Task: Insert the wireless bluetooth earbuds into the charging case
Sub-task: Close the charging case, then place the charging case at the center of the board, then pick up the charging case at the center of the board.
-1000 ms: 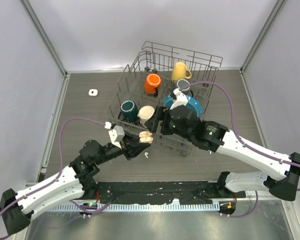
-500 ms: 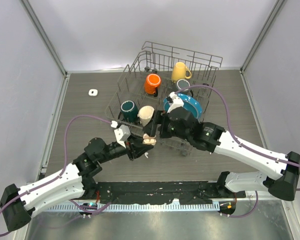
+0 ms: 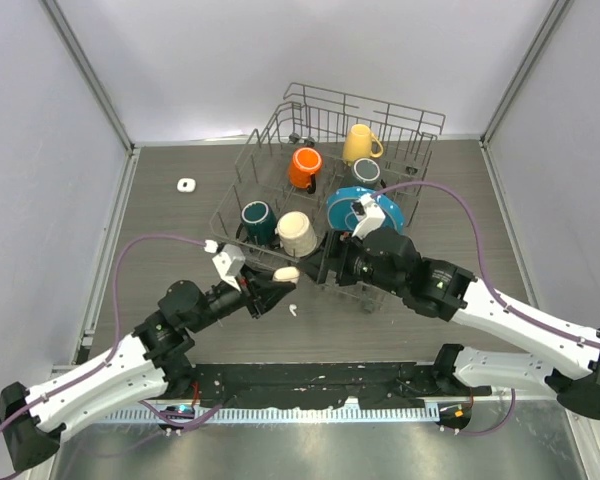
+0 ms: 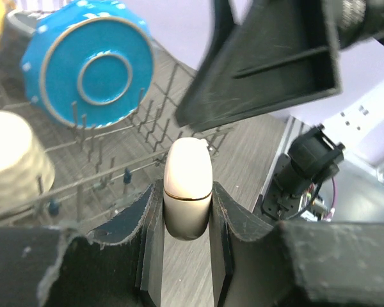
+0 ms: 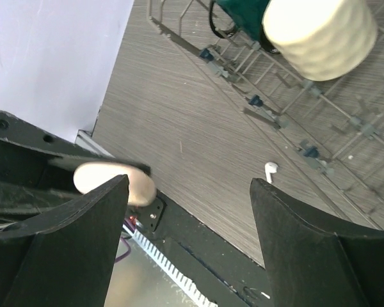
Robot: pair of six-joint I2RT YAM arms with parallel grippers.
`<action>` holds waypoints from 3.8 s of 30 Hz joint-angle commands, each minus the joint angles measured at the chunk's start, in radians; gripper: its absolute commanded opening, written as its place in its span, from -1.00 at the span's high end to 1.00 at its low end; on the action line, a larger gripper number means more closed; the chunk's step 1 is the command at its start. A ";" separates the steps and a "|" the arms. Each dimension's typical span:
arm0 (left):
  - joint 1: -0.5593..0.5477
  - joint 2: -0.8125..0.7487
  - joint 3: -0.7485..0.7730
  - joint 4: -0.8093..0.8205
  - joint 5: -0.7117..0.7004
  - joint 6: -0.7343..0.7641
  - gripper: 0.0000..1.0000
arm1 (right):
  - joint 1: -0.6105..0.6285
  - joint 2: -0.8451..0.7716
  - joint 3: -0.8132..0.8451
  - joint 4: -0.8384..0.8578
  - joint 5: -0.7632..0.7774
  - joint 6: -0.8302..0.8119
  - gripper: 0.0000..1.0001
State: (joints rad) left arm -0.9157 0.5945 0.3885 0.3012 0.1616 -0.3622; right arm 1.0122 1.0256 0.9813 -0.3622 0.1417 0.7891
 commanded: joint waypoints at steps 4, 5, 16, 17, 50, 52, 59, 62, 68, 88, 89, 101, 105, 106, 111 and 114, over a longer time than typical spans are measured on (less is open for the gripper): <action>0.008 -0.189 0.023 -0.409 -0.293 -0.282 1.00 | 0.005 -0.128 -0.039 -0.044 0.176 0.025 -0.64; 0.008 -0.206 0.020 -0.451 -0.316 -0.361 1.00 | 0.003 -0.140 -0.044 -0.043 0.189 0.030 -0.64; 0.009 -0.211 -0.203 -0.559 -0.439 -0.809 1.00 | 0.005 -0.239 -0.058 -0.113 0.288 0.050 -0.64; 0.009 -0.190 -0.220 -0.530 -0.423 -0.817 1.00 | 0.005 -0.243 -0.059 -0.115 0.289 0.055 -0.64; 0.012 0.297 -0.128 -0.470 -0.387 -0.822 0.44 | 0.005 -0.263 -0.093 -0.136 0.280 0.079 -0.64; 0.012 0.303 -0.128 -0.465 -0.381 -0.827 0.42 | 0.005 -0.268 -0.096 -0.135 0.279 0.082 -0.63; 0.012 0.202 -0.129 -0.568 -0.421 -0.834 -0.05 | 0.005 -0.285 -0.104 -0.142 0.283 0.085 -0.63; 0.011 0.151 -0.123 -0.622 -0.448 -0.833 -0.28 | 0.005 -0.286 -0.104 -0.141 0.280 0.087 -0.64; 0.014 0.074 -0.082 -0.759 -0.502 -0.836 -0.87 | 0.003 -0.276 -0.104 -0.141 0.276 0.087 -0.64; 0.037 0.123 0.628 -1.081 -0.935 -0.331 -1.00 | 0.005 -0.242 -0.093 -0.141 0.268 0.078 -0.64; 0.050 0.170 0.657 -1.070 -0.930 -0.295 -0.99 | 0.005 -0.242 -0.090 -0.139 0.266 0.078 -0.63; 0.797 0.497 0.878 -0.867 -0.213 -0.055 -1.00 | 0.005 -0.303 -0.043 -0.159 0.266 0.058 -0.64; 0.903 0.672 0.912 -0.849 -0.152 -0.057 -0.99 | 0.005 -0.335 -0.010 -0.190 0.295 0.044 -0.63; 0.908 0.697 0.915 -0.838 -0.157 -0.041 -0.99 | 0.005 -0.340 -0.004 -0.196 0.302 0.038 -0.64; 0.962 0.852 0.990 -0.821 -0.229 0.022 -1.00 | 0.005 -0.360 0.040 -0.248 0.320 0.024 -0.64; 0.979 0.955 1.044 -0.789 -0.235 0.058 -1.00 | 0.005 -0.375 0.045 -0.254 0.338 0.019 -0.64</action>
State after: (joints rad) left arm 0.0334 1.4803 1.3338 -0.5701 -0.0746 -0.3801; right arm 1.0126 0.6697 0.9844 -0.5930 0.4309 0.8345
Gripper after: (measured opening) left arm 0.996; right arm 0.817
